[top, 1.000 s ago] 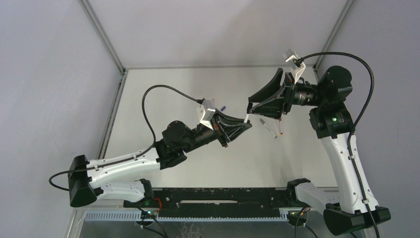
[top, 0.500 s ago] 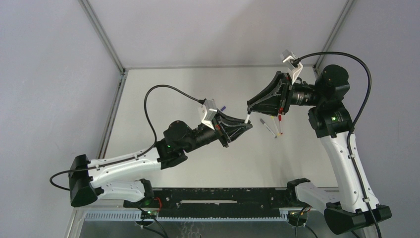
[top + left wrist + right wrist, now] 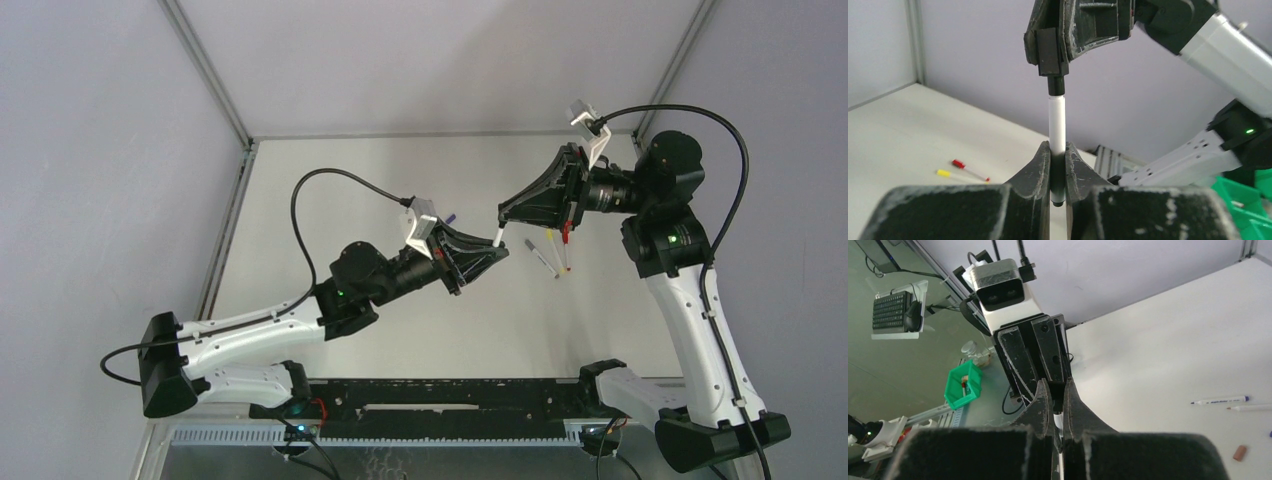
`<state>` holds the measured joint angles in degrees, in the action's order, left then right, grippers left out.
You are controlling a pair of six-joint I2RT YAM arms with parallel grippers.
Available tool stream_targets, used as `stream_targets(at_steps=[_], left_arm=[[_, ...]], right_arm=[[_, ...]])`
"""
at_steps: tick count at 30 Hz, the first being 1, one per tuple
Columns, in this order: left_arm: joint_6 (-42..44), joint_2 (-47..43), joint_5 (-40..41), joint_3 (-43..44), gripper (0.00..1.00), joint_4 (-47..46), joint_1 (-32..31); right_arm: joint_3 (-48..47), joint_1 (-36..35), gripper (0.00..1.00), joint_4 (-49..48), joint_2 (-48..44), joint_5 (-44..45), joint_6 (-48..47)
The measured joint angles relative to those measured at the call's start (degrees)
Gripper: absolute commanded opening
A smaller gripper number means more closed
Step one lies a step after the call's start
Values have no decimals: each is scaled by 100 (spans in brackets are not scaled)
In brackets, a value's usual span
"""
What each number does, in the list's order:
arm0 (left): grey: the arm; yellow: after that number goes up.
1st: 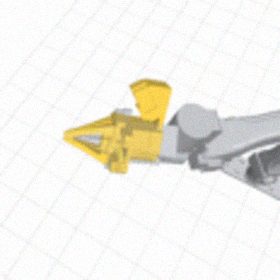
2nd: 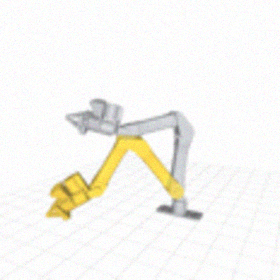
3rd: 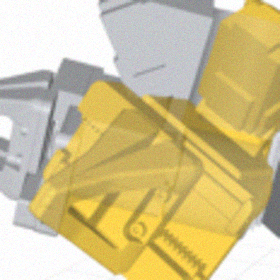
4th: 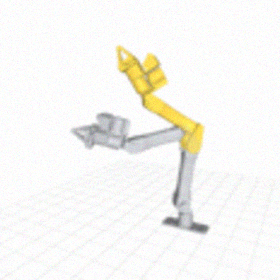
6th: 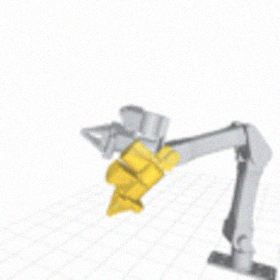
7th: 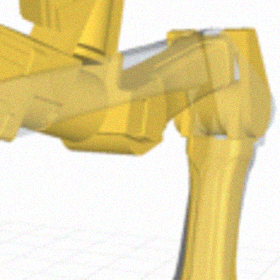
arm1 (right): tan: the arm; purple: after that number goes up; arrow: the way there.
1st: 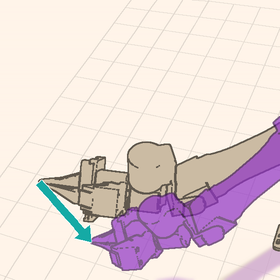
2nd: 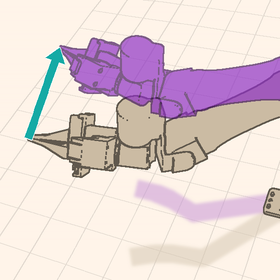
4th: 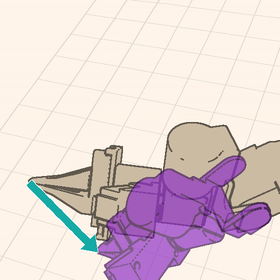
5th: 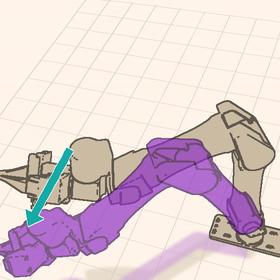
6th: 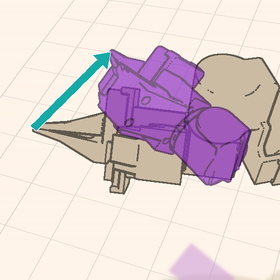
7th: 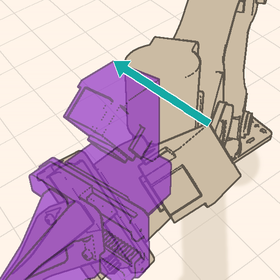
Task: Insert the pens into the pen caps
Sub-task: Press the pen cap onto the pen.
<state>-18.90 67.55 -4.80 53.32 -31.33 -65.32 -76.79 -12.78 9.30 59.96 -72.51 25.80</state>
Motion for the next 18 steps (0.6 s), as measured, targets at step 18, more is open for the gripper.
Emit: stream_targets(at_steps=[18], left_arm=[[-664,422,-1580,339,0,227,933]], right_arm=[[859,-50,0,-1255,-76,437,503]])
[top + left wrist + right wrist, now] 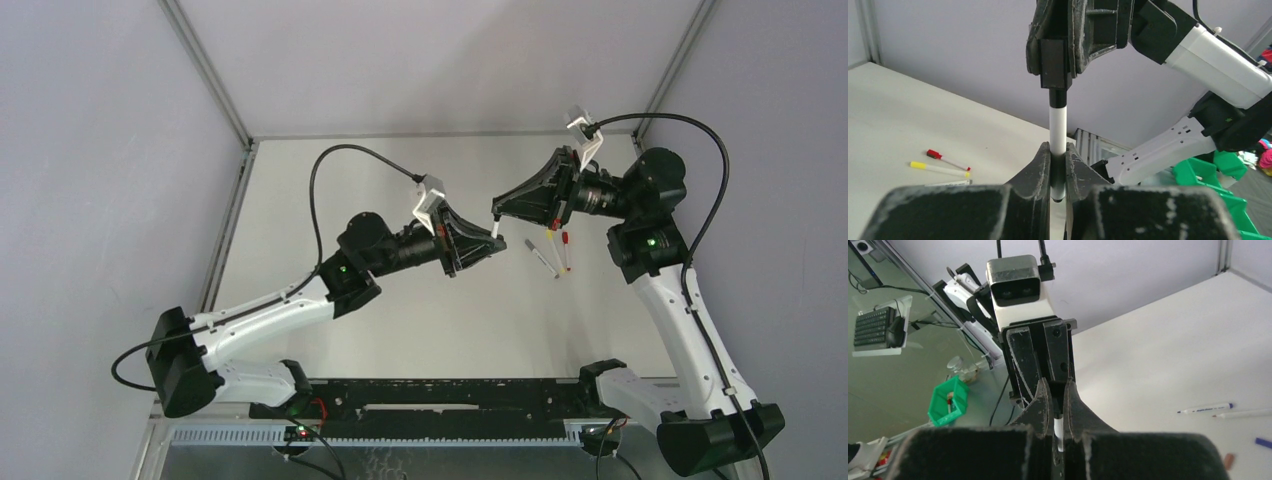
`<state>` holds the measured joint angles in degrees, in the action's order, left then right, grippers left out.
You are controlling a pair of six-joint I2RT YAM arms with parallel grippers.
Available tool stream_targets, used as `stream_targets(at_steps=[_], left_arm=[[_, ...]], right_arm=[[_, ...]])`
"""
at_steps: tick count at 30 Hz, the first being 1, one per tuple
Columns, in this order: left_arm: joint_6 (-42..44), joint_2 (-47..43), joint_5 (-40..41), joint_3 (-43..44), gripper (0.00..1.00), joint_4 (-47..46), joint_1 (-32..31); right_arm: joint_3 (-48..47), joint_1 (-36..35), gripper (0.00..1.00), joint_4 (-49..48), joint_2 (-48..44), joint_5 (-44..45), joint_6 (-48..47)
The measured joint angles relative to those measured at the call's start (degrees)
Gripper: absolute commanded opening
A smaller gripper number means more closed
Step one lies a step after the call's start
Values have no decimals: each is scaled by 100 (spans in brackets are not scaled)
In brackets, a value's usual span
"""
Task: Insert the pens into the pen caps
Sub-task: Press the pen cap onto the pen.
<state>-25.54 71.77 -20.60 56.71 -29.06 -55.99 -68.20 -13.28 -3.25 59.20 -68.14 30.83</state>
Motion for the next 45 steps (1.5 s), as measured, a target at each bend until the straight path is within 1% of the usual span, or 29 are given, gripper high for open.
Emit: stream_targets(at_steps=[1,3,5,7,8,10,14,18,21,22,24,26,28,31,34,39,43,45], left_arm=[[-4,22,-35,2,0,-20,7],[284,-24,258,37,0,282,-114],[822,-66,1126,295,0,1023,-439],[1180,-70,1810,514,0,1521,-658],[1270,-94,2002,535,0,1624,-697],[1139,-114,1952,533,0,1674,-625],[459,-114,1147,356,0,1296,-173],[426,-116,984,348,0,1303,-111],[461,-116,870,350,0,1300,-127],[461,-116,793,350,0,1298,-127],[459,-85,656,350,0,1191,-120],[450,-74,625,352,0,841,-85],[439,-83,577,339,0,570,-72],[404,-140,542,160,0,326,-101],[372,-214,549,-109,0,225,-140],[199,-297,654,-409,0,-2,-186],[13,-315,745,-444,0,-348,-256],[-50,-315,800,-444,0,-535,-332]], right_arm=[[26,-11,0,-33,-11,15,24],[98,-35,0,-31,-22,46,44],[153,-42,0,61,-20,92,22],[168,-42,0,157,-22,195,-76],[168,-42,0,201,-22,247,-122],[168,-42,0,295,-13,295,-190],[166,-39,0,328,24,522,-240],[168,-37,0,293,48,507,-195],[175,-7,28,101,57,367,-31],[166,28,37,81,68,267,11],[85,107,54,188,98,-59,94],[-26,177,63,446,133,-417,101],[-260,249,68,702,199,-651,31],[-610,385,70,911,221,-857,-98],[-752,492,70,1097,146,-975,-326],[-752,474,70,1893,17,-968,-1172],[-726,328,68,2358,-61,-831,-1823],[-662,247,65,2420,-120,-745,-1971]])
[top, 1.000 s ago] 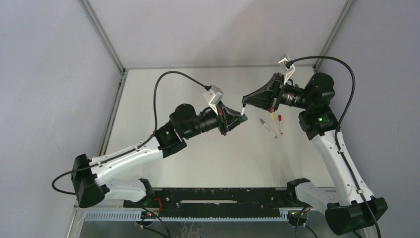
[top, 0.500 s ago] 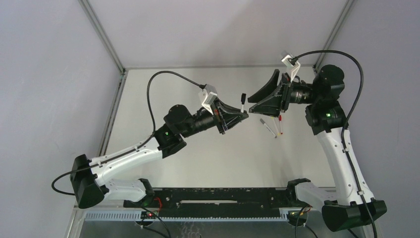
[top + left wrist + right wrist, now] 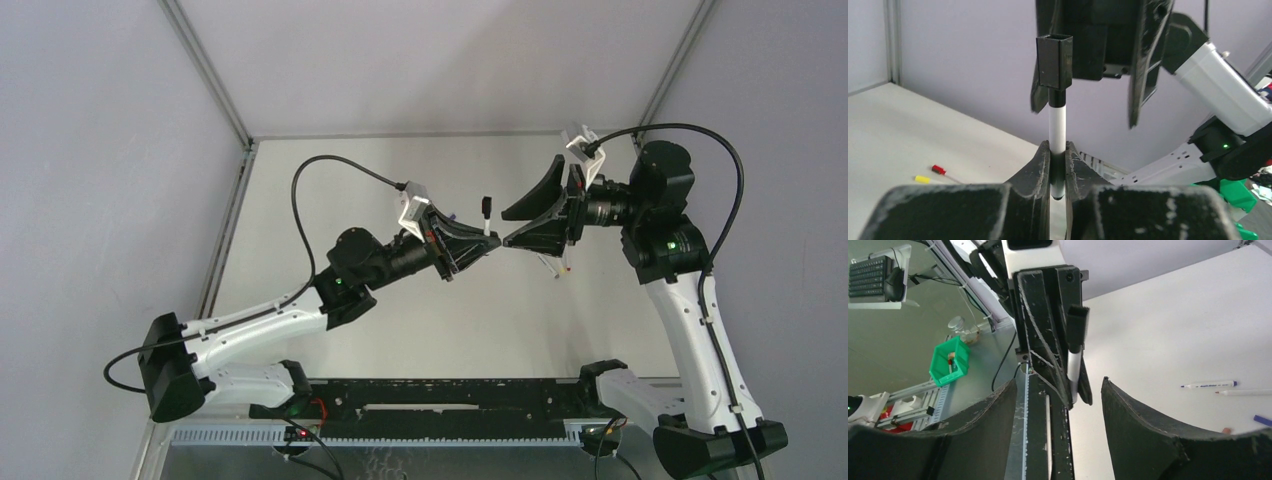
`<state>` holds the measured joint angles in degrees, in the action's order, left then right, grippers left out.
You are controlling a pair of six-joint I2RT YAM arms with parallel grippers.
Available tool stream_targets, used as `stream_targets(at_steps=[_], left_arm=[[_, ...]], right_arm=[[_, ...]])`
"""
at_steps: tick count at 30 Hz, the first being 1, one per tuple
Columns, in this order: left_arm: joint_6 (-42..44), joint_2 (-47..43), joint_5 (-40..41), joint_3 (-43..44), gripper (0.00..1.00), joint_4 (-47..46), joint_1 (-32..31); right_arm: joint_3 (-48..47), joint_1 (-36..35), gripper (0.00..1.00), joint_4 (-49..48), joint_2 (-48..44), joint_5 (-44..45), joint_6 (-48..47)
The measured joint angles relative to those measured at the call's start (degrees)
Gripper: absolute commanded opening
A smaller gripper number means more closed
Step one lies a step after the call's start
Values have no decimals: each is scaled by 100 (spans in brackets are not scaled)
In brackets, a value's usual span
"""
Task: Insert the pens into the pen caps
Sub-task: Press the pen cap onto the pen, then place the pen at the center of the board.
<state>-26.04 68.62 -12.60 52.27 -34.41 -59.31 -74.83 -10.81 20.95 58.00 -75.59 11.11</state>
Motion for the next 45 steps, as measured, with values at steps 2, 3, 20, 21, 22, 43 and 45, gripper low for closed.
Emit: stream_targets(at_steps=[2,3,20,21,22,43,45], left_arm=[[-48,0,48,0,0,-144,-87],[-57,0,63,0,0,-205,-133],[-120,157,192,2,0,-516,-291],[-133,164,192,2,0,-525,-293],[-151,170,192,2,0,-540,-295],[-369,234,407,0,60,-702,-317],[-354,173,507,-22,64,-704,-317]], right_arm=[[96,-105,62,-22,-50,83,-42],[142,-151,61,-50,-59,122,-31],[468,-393,38,-1344,-42,468,1368],[481,-396,36,-1368,-42,468,1392],[490,-398,34,-1388,-39,470,1410],[557,-389,0,-1565,-39,411,1429],[557,-339,0,-1563,-39,393,1429]])
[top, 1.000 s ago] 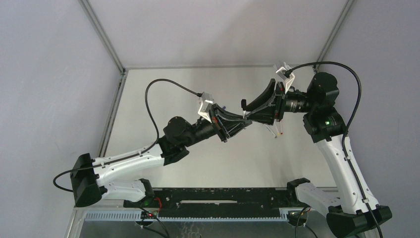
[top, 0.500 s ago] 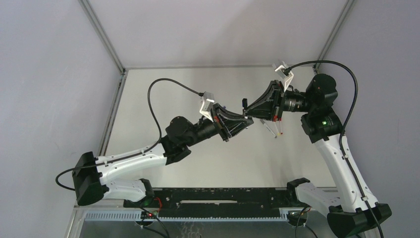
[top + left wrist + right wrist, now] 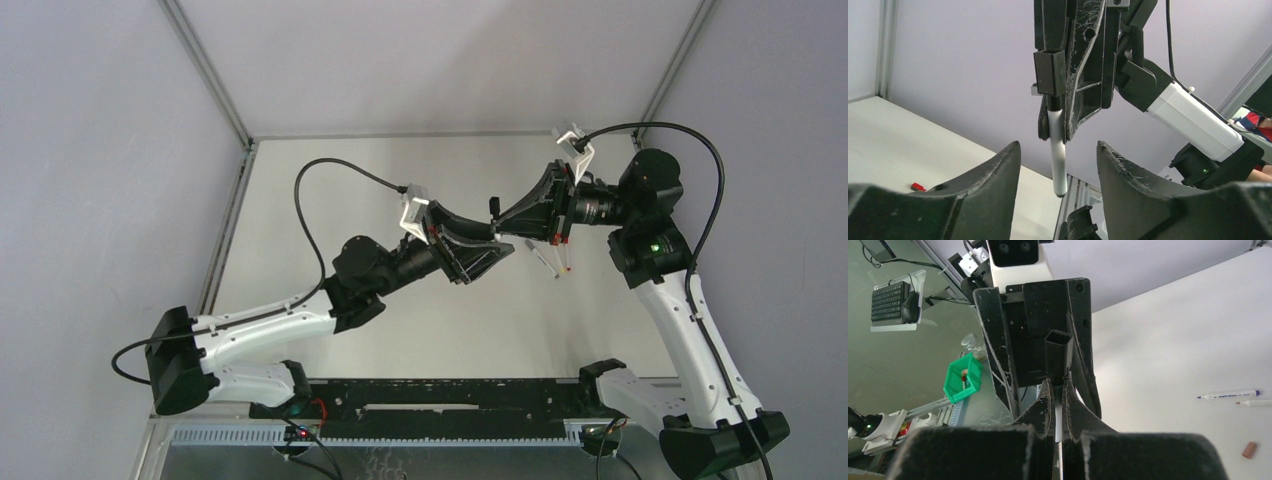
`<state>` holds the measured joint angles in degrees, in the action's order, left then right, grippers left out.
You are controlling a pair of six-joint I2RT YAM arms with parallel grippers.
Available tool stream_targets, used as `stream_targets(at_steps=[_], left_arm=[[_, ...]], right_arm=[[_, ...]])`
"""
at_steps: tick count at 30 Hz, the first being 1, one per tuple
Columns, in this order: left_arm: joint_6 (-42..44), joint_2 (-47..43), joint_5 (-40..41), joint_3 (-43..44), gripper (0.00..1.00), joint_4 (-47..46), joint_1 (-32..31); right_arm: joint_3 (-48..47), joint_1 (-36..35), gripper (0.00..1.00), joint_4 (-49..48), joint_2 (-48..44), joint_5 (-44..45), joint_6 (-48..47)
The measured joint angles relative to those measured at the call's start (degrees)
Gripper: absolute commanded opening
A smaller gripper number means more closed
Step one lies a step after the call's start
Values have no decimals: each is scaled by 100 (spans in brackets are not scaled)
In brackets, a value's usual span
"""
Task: Insert the pens into the pen caps
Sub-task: Place the pen at the center of the board.
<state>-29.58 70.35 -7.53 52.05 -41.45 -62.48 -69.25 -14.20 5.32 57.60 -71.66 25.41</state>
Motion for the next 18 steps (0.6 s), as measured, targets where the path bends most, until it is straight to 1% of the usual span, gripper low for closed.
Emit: stream_targets(at_steps=[5,11,14,18], left_arm=[[66,-400,192,-262,73,87,2],[304,-1058,577,-573,82,560,2],[365,-1392,846,-776,84,756,9],[413,-1757,1285,-1049,85,1036,35]], right_arm=[[0,190,0,48,0,-48,-44],[0,446,0,487,0,-66,-404],[0,566,0,839,4,-59,-761],[4,719,0,1499,28,35,-1493]])
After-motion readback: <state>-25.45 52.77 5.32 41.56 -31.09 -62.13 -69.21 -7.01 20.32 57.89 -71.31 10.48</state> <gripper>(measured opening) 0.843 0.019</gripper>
